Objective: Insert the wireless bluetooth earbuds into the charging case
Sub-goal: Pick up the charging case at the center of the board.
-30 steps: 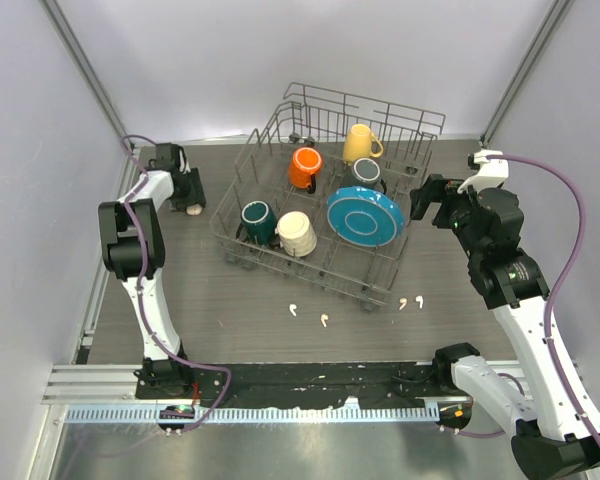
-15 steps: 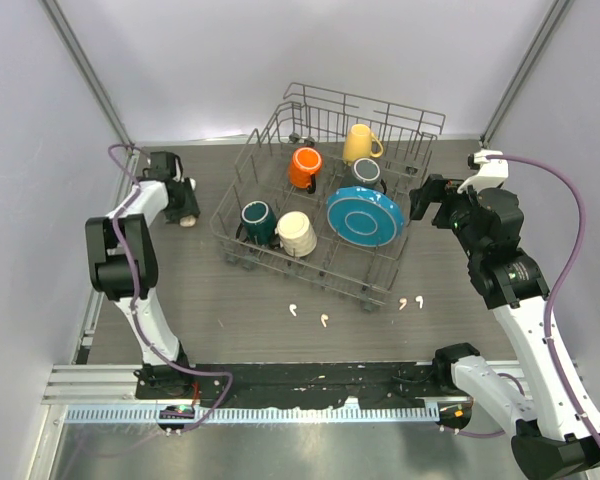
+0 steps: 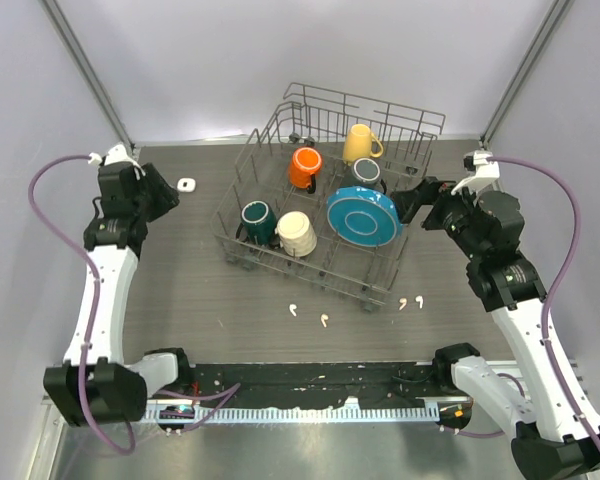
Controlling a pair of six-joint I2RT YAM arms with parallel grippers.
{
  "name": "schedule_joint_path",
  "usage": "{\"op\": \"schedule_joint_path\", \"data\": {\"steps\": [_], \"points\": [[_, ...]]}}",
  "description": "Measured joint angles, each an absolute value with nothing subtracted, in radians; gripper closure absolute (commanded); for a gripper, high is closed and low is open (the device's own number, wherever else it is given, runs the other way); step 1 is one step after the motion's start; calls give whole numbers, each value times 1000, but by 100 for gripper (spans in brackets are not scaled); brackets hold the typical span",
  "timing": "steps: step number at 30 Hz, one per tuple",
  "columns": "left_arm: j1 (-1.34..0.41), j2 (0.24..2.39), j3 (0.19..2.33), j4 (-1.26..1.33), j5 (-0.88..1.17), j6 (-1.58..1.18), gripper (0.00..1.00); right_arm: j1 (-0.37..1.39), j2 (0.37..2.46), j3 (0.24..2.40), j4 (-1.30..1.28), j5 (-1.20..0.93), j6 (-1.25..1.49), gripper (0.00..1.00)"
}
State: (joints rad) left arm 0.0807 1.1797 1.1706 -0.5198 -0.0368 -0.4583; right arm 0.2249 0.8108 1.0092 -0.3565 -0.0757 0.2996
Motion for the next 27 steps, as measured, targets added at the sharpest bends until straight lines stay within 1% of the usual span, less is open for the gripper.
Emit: {"op": "schedule_joint_path", "data": {"steps": [2,4,6,10,15,21,24,27], "points": [[81,1112,1133,-521,-4,-511,89,225,804,982,-308,-148,339,8],[81,1055,1095,-516,36,-569,87,233,793,941,-249,-203,384,9],[81,995,1051,-504,85,-651,89,257,768,878,-184,-233,432,10],[77,919,994,-447,150,-813,93,406,735,775,-79,-218,489,12],[50,900,957,-373,200,-967,94,686,773,729,46,-85,486,13],[12,899,941,-308,213,-1082,94,1018,948,711,263,166,400,13],[-12,898,929,-284,214,-1124,94,1107,1054,691,407,258,349,13],[-41,898,922,-276,221,-1151,94,1146,1159,692,532,324,307,13]]}}
